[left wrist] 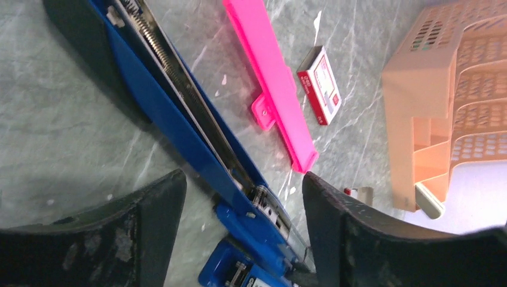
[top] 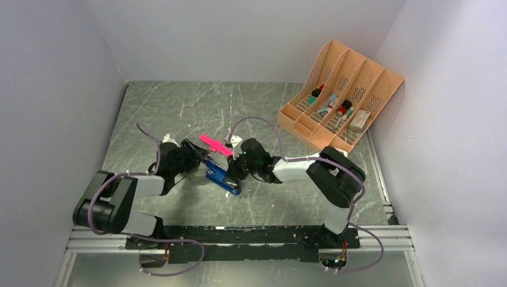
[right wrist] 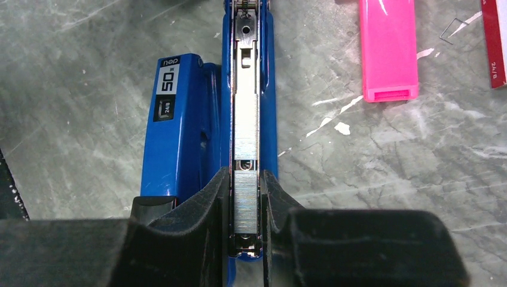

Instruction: Load the staples into the stapler

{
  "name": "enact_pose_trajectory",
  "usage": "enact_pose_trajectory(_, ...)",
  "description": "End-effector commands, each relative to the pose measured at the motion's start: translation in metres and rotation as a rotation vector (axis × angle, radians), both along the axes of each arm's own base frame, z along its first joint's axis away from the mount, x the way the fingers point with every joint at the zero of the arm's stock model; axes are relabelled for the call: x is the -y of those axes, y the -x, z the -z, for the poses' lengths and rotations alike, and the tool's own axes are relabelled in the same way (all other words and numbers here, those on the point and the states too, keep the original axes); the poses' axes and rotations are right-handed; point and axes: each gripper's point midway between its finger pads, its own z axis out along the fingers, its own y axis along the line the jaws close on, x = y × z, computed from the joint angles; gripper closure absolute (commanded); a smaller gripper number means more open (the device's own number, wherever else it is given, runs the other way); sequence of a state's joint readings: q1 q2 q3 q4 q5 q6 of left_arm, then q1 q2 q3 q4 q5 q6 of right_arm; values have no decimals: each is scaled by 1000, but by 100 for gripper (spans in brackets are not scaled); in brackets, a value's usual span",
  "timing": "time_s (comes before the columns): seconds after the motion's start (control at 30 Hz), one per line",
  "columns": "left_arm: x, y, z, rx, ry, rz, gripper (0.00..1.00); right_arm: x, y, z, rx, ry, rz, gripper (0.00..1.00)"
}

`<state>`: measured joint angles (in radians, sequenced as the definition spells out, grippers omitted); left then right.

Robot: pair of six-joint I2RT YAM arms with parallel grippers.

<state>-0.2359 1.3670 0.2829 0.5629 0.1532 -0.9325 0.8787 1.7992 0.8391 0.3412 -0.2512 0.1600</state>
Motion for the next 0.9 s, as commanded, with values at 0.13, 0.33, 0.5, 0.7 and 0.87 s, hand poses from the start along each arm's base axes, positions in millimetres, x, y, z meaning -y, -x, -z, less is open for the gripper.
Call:
enact_pose_trajectory(0.13,1,-37,-9,150,13,-16,41,2,6,10,-8,32,-38,100)
enact_pose_trajectory(0.33,-1,-51,-34,310,-166,57,47,12,0,18,29,98,-20,100)
enact_pose_trajectory(0.5,8,-41,-41,339,-367,104,45,17,-5,22,49,131,-6,100)
enact_pose_trajectory(0.7,33,-32,-47,386,-499,178,45,16,-9,22,65,128,7,100)
enact_pose_trajectory(0.87,48,-21,-51,419,-607,231,40,18,-11,20,80,119,25,100)
